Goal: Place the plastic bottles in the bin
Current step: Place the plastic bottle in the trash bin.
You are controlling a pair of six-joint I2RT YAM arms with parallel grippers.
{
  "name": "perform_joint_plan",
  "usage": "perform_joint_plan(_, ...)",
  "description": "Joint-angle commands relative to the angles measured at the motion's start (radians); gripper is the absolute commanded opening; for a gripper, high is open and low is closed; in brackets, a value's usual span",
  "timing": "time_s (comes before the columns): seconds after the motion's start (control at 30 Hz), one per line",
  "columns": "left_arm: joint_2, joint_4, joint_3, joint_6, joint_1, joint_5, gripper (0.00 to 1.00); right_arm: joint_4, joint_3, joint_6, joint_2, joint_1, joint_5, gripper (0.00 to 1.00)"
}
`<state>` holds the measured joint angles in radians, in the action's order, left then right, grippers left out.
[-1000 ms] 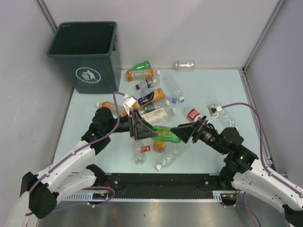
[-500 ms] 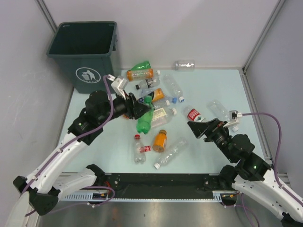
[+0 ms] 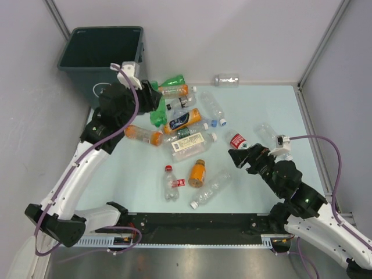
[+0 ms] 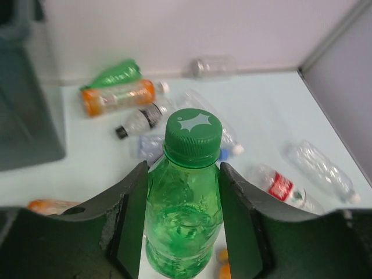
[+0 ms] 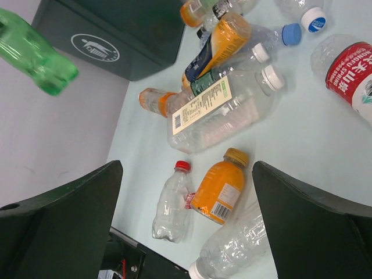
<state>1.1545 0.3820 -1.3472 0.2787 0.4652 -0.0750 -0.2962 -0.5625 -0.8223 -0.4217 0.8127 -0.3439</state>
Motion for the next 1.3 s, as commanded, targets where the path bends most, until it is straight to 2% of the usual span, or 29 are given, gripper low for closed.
perform_joint_plan(0.0, 0.036, -0.090, -0.150, -0.041, -0.066, -0.118, 0.00, 0.015, -0.036, 0.008, -0.020, -0.007, -0.027, 1.00)
perform_joint_plan(0.13, 0.093, -0.162, -0.230, -0.065, -0.114, -0.192, 0.00, 0.014, -0.036, 0.012, -0.026, -0.009, -0.030, 1.00)
perform_joint_plan(0.37, 0.198, -0.377, -0.280, -0.052, -0.237, -0.229, 0.00, 0.005, -0.036, 0.026, -0.040, -0.018, -0.044, 1.00)
perform_joint_plan(0.4, 0.208, -0.496, -0.271, -0.052, -0.256, -0.230, 0.00, 0.005, -0.036, 0.029, -0.045, -0.018, -0.046, 1.00)
perform_joint_plan(0.5, 0.252, -0.644, -0.244, -0.053, -0.290, -0.241, 0.00, 0.000, -0.036, 0.037, -0.063, -0.027, -0.049, 1.00)
perform_joint_plan(0.7, 0.378, -0.788, -0.328, -0.044, -0.327, -0.292, 0.00, 0.020, -0.036, 0.049, -0.111, -0.061, -0.035, 1.00)
perform_joint_plan(0.87, 0.502, -0.802, -0.421, -0.030, -0.353, -0.336, 0.01, 0.045, -0.036, 0.052, -0.150, -0.101, 0.009, 1.00)
perform_joint_plan(0.97, 0.534, -0.824, -0.449, 0.000, -0.375, -0.310, 0.16, 0.048, -0.034, 0.054, -0.170, -0.132, 0.039, 1.00)
perform_joint_plan(1.0, 0.553, -0.825, -0.461, 0.011, -0.381, -0.293, 0.28, 0.046, -0.036, 0.055, -0.175, -0.147, 0.052, 1.00)
perform_joint_plan(1.07, 0.576, -0.793, -0.483, 0.046, -0.398, -0.281, 0.47, 0.046, -0.034, 0.055, -0.181, -0.165, 0.066, 0.99)
perform_joint_plan(1.1, 0.592, -0.781, -0.506, 0.057, -0.401, -0.270, 0.68, 0.046, -0.036, 0.057, -0.183, -0.175, 0.083, 1.00)
perform_joint_plan(1.13, 0.597, -0.767, -0.513, 0.071, -0.404, -0.264, 0.76, 0.048, -0.036, 0.057, -0.187, -0.188, 0.089, 1.00)
perform_joint_plan(1.2, 0.602, -0.750, -0.518, 0.074, -0.407, -0.252, 0.91, 0.052, -0.036, 0.058, -0.190, -0.205, 0.114, 1.00)
perform_joint_plan(1.27, 0.599, -0.749, -0.515, 0.073, -0.407, -0.233, 0.97, 0.052, -0.036, 0.057, -0.195, -0.222, 0.126, 1.00)
